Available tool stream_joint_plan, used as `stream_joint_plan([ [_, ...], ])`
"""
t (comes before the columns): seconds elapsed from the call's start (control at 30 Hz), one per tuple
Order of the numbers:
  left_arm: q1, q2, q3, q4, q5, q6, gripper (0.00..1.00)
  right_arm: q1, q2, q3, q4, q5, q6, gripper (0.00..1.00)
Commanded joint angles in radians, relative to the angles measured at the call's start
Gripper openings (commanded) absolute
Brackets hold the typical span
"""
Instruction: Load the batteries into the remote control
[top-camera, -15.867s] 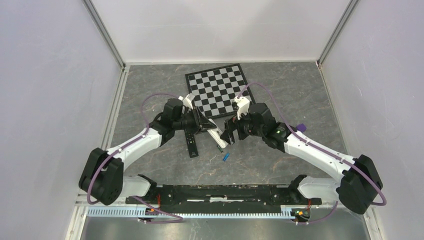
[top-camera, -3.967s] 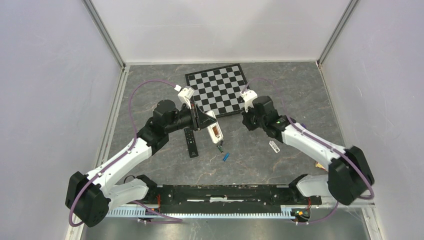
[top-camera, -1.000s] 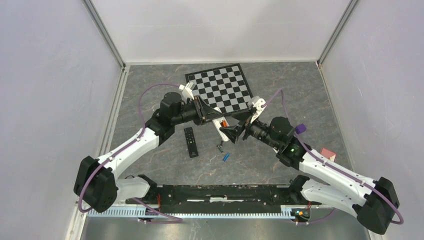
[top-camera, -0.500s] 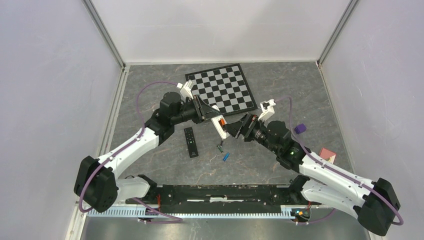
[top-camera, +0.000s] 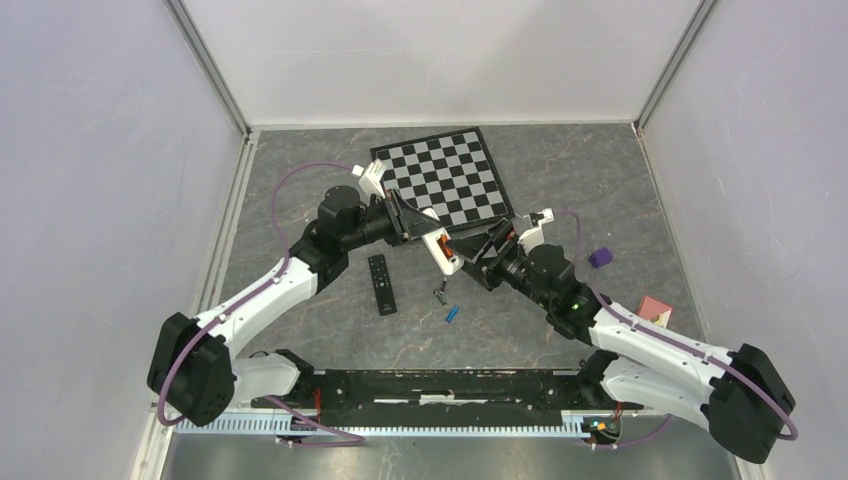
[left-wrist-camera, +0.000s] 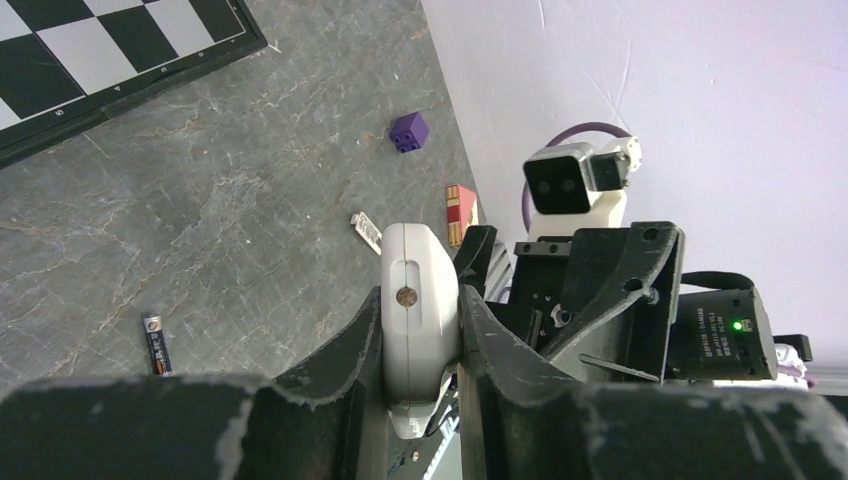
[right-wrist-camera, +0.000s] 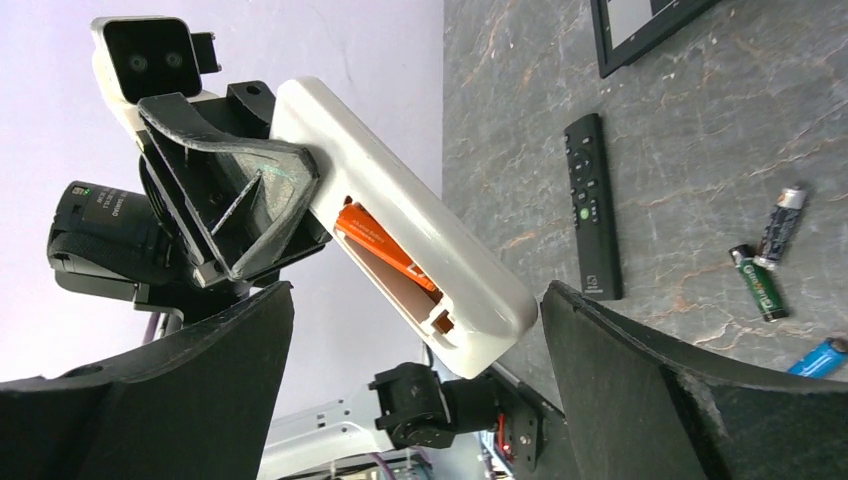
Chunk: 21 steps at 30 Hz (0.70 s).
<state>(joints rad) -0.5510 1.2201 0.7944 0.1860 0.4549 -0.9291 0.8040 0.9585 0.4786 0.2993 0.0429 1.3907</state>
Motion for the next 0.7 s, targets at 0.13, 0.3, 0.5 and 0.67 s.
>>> stream_joint_plan([
  [0.13,0.003,-0.024,0.008,0.062,0.027,0.026,0.02,0.0,0.048,-0.018,0.15,-0.014,0.098,0.98],
  [0.3,0.003,-0.017,0.002,0.063,0.044,0.035,0.02,-0.002,0.084,-0.008,0.211,-0.019,0.091,0.98],
  [0.5,0.003,-0.01,-0.008,0.095,0.097,0.067,0.02,-0.004,0.109,-0.014,0.273,-0.039,0.108,0.98],
  [0.67,0.003,0.013,-0.001,0.083,0.129,0.088,0.02,-0.03,0.103,-0.056,0.33,-0.071,0.131,0.98],
])
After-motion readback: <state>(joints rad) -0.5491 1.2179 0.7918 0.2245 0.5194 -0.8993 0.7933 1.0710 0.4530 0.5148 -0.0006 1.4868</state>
